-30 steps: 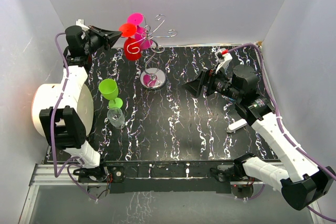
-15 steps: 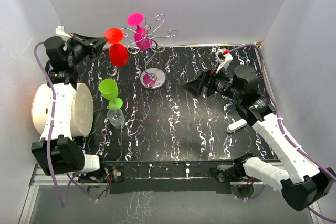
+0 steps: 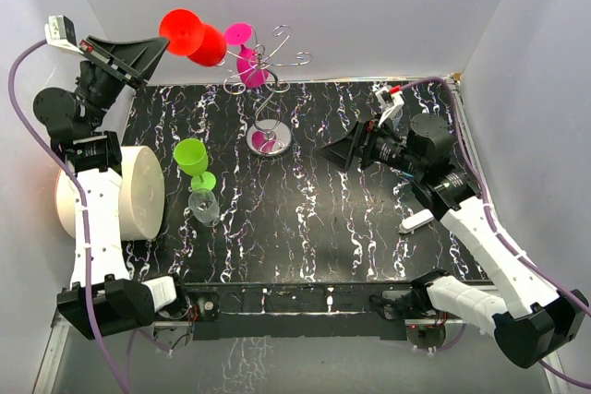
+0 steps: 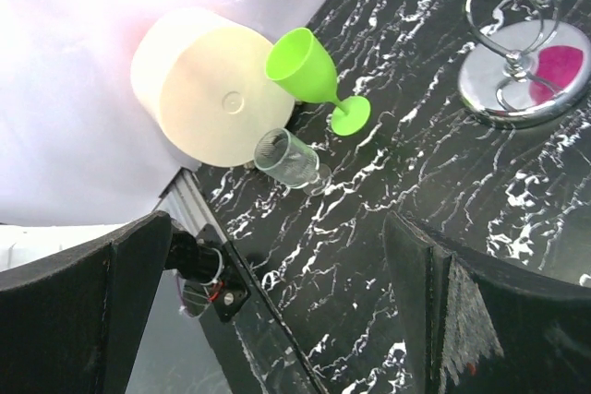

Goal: Take the wine glass off the wine glass rack

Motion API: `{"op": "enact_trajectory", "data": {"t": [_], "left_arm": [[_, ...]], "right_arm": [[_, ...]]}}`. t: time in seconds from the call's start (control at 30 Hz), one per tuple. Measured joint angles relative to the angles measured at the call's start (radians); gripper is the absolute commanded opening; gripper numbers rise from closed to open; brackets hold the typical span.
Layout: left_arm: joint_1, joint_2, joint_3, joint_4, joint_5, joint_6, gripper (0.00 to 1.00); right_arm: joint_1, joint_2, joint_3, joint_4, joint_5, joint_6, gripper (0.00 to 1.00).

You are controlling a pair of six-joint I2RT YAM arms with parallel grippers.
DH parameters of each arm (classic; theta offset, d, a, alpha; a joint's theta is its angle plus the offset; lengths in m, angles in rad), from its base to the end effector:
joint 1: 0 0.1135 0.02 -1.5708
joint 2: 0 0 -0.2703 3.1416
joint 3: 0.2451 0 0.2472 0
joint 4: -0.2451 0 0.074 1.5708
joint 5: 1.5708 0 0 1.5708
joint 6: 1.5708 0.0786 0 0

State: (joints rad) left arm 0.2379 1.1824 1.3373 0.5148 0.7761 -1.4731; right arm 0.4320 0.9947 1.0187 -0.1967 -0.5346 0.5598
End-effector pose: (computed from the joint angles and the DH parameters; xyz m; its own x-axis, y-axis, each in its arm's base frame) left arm 0.2533 0.0048 0.5407 -0.3050 -0.8048 -0.5092 0.6361 0.2259 -0.7379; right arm 0.2108 0.1413 0.3816 -0.5656 0.2424 -0.7883 -0.6086 0.5223 0.5973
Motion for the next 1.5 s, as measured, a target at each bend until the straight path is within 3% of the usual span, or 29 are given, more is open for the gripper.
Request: {"op": "enact_trajectory", "data": {"t": [0.23, 0.47, 0.67, 0.93, 1.17, 1.37, 1.47, 1.5], "left_arm": [[-0.113, -0.001, -0.021, 0.404, 0.056, -0.231, 0.00], [-0.257, -0.028, -0.193, 0.723, 0.080, -0.425, 0.00], [-0.282, -0.088, -0.378, 0.911, 0.081, -0.551, 0.00], [-0.288, -0.150, -0.564, 1.027, 0.082, -0.606, 0.00], [-0.288, -0.163, -0.638, 1.047, 0.082, -0.607, 0.00], [-0.288, -0.158, -0.702, 1.058, 0.073, -0.607, 0.01], [-0.288, -0.144, -0.730, 1.061, 0.069, -0.607, 0.20], [-0.289, -0.139, -0.736, 1.060, 0.070, -0.607, 0.32]], "right_arm": [[0.000, 0.031, 0.003, 0.155, -0.072, 0.157, 0.98], [0.000, 0.055, -0.027, 0.576, -0.127, 0.447, 0.98], [0.016, 0.122, -0.092, 0.909, -0.130, 0.654, 0.98], [0.076, 0.205, -0.111, 1.031, -0.131, 0.761, 0.97], [0.106, 0.219, -0.111, 1.115, -0.133, 0.801, 0.54], [0.109, 0.265, -0.140, 1.245, -0.146, 0.882, 0.26], [0.109, 0.280, -0.166, 1.305, -0.148, 0.921, 0.08], [0.109, 0.283, -0.173, 1.323, -0.150, 0.935, 0.02]]}}
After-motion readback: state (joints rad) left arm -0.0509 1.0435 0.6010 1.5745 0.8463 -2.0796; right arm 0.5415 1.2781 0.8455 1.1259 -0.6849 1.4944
